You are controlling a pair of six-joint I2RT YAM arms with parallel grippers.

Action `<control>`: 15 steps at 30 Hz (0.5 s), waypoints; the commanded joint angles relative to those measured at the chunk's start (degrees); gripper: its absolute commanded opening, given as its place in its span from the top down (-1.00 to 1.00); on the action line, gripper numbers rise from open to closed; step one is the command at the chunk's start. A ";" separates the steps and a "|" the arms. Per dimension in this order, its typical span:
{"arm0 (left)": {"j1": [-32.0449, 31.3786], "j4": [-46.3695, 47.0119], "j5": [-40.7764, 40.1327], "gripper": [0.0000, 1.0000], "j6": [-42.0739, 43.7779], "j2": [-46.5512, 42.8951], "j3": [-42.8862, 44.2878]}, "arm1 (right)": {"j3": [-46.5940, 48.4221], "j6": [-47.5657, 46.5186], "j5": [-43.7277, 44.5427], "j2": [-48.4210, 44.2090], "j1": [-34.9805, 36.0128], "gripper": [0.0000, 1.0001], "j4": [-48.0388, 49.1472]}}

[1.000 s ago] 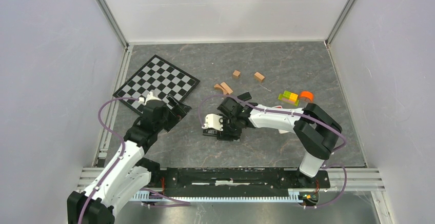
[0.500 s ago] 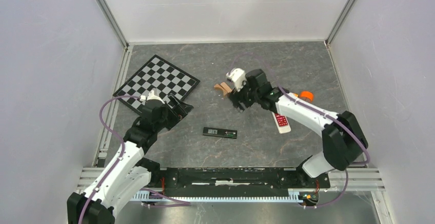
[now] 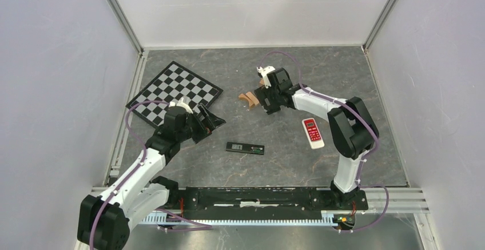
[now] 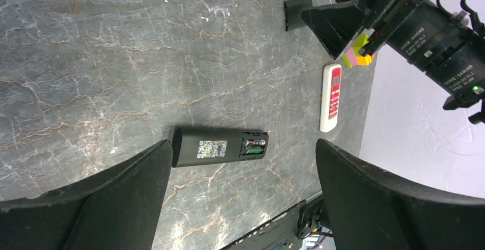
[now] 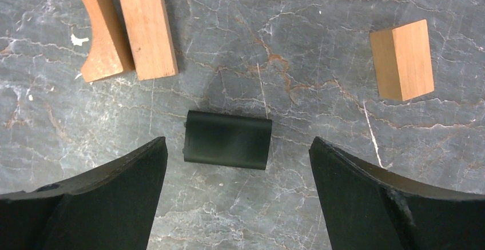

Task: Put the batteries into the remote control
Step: Pick up the battery cover at the center of the board.

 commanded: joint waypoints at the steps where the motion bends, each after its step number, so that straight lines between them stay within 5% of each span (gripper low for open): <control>1: 0.32 3.12 2.11 -0.99 3.04 0.43 0.93 | 3.59 1.98 2.95 2.09 0.13 -0.96 -0.88; 9: 0.27 2.57 1.15 -0.99 3.38 0.63 0.72 | 2.81 4.81 2.20 4.17 0.43 -0.99 -0.85; 15: 0.30 2.24 0.60 -0.99 3.64 0.65 0.53 | 2.75 6.14 3.13 5.41 1.01 -0.80 -1.65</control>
